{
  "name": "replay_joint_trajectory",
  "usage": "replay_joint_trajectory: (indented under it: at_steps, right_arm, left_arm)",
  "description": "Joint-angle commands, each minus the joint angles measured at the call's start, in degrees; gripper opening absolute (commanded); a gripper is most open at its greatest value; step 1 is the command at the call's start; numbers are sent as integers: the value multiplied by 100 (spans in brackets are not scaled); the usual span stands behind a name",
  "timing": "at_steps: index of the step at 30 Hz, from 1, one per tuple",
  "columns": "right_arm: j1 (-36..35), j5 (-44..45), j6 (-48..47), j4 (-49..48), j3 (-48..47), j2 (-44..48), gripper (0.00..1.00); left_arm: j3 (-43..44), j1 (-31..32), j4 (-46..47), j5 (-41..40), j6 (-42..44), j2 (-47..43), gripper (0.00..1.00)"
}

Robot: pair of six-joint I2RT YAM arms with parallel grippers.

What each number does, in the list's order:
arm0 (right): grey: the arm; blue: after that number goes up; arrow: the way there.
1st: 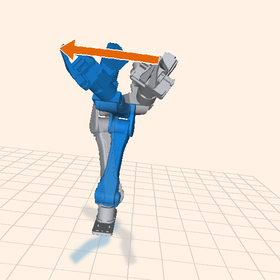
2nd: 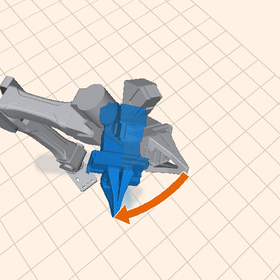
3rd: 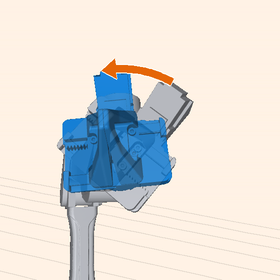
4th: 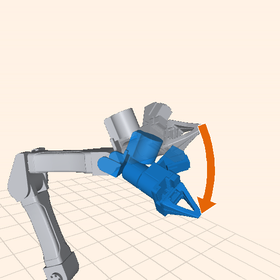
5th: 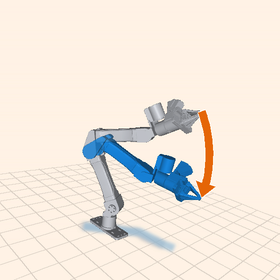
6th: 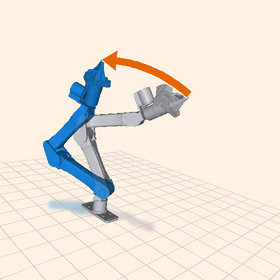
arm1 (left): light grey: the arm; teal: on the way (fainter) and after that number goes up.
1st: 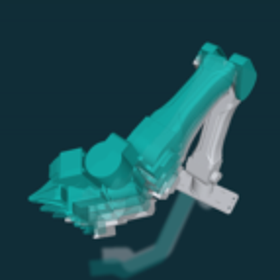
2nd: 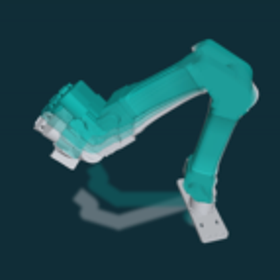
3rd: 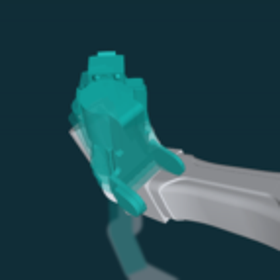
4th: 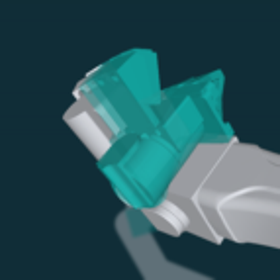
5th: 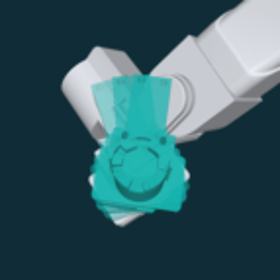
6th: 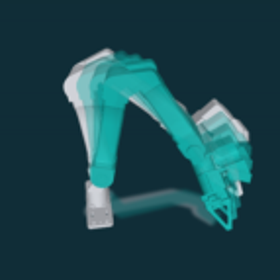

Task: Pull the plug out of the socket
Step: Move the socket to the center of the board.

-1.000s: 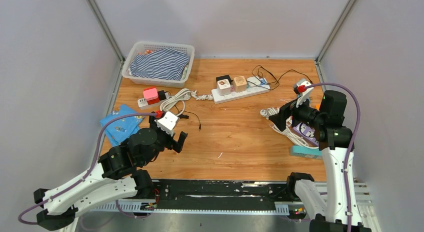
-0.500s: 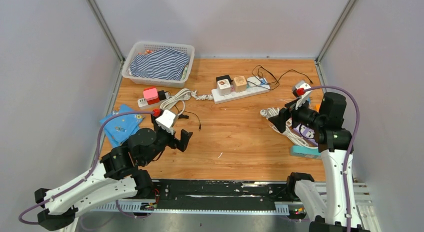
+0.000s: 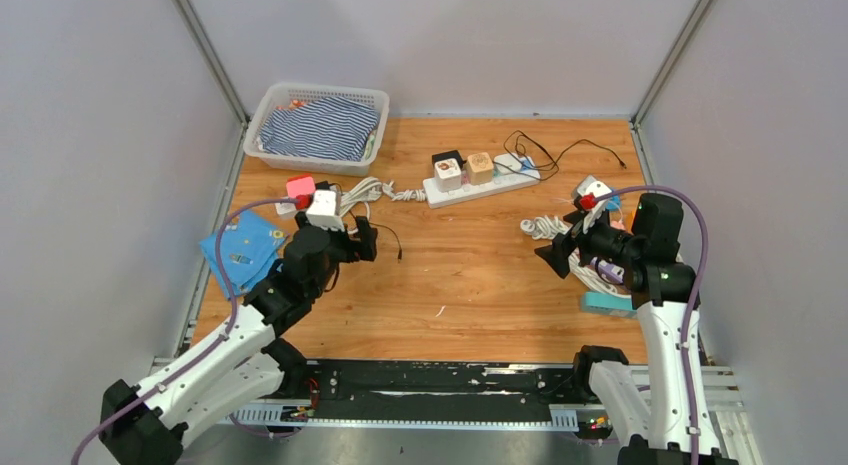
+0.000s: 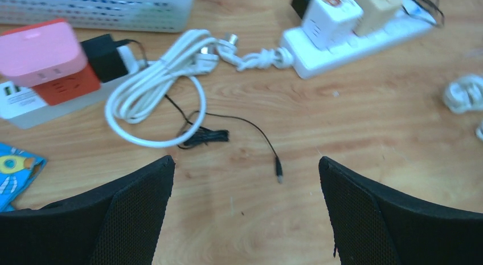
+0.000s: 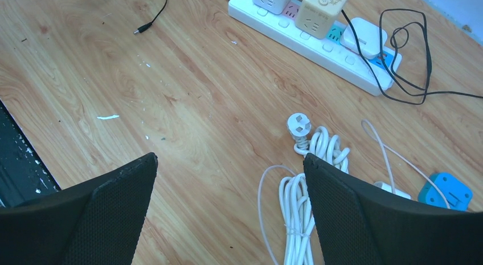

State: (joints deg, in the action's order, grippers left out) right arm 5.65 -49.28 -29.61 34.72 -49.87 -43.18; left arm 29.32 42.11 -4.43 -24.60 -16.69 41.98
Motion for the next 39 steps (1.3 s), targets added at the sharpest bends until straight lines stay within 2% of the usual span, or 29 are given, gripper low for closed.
replay_joint_trajectory:
  at_steps: [1, 7, 11, 21, 32, 39]
  right_arm:
    - [-114, -26, -166, 33, 108, 81, 100]
    - [-150, 51, -149, 17, 110, 55, 100]
    - [-182, 66, -157, 9, 119, 58, 100]
    - [-240, 241, -127, -27, 143, 9, 100]
    - [-282, 278, -131, -35, 153, -24, 100]
    - [-301, 291, -128, -36, 153, -34, 100]
  left_arm:
    - [-76, -1069, 880, 1042, -784, 190, 100]
    - [-206, -2224, 1308, 1853, -1409, 597, 99]
    - [-207, -2648, 1351, 1878, -1468, 890, 99]
    - [-234, -3121, 1780, 2052, -1477, 1803, 97]
    - [-64, -3430, 2186, 2251, -1399, 2972, 82]
    - [-65, -3511, 2205, 1593, -1465, 3268, 81]
